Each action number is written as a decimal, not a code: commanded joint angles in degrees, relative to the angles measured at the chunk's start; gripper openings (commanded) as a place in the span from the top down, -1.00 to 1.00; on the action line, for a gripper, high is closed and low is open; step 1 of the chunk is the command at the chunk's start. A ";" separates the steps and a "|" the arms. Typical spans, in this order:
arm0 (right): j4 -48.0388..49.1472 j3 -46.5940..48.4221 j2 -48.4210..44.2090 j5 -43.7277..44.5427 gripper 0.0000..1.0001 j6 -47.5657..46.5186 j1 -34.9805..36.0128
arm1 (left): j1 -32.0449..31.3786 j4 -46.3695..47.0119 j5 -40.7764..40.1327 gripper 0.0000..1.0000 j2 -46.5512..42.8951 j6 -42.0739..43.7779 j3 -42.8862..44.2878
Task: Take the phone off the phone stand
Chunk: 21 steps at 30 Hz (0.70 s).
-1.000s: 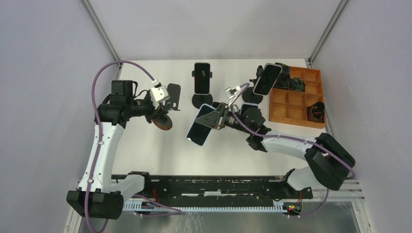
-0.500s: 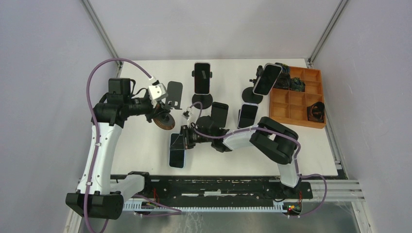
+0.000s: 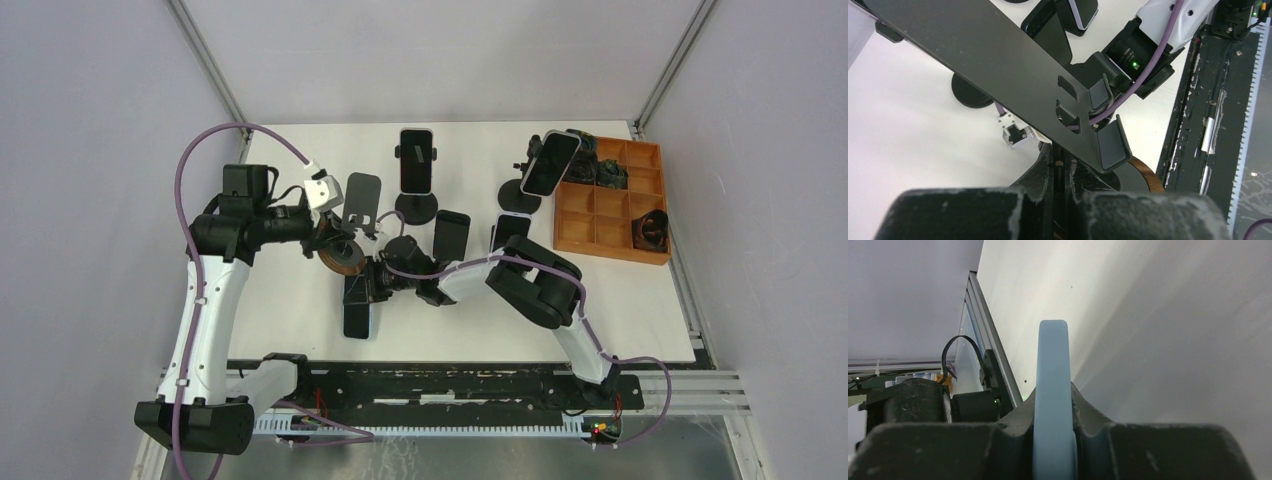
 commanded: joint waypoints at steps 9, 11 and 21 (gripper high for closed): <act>-5.35 -3.41 -4.12 12.75 -0.96 -3.67 -0.38 | 0.22 -3.94 5.88 0.96 -1.26 4.17 2.46; -6.29 -3.95 -6.02 14.01 -0.96 -5.09 -0.45 | 0.17 -4.65 6.67 0.96 -1.27 5.09 2.74; -8.82 -7.66 -18.07 12.48 -0.97 -12.40 -2.43 | 0.19 -7.49 8.50 0.96 -0.46 7.86 4.35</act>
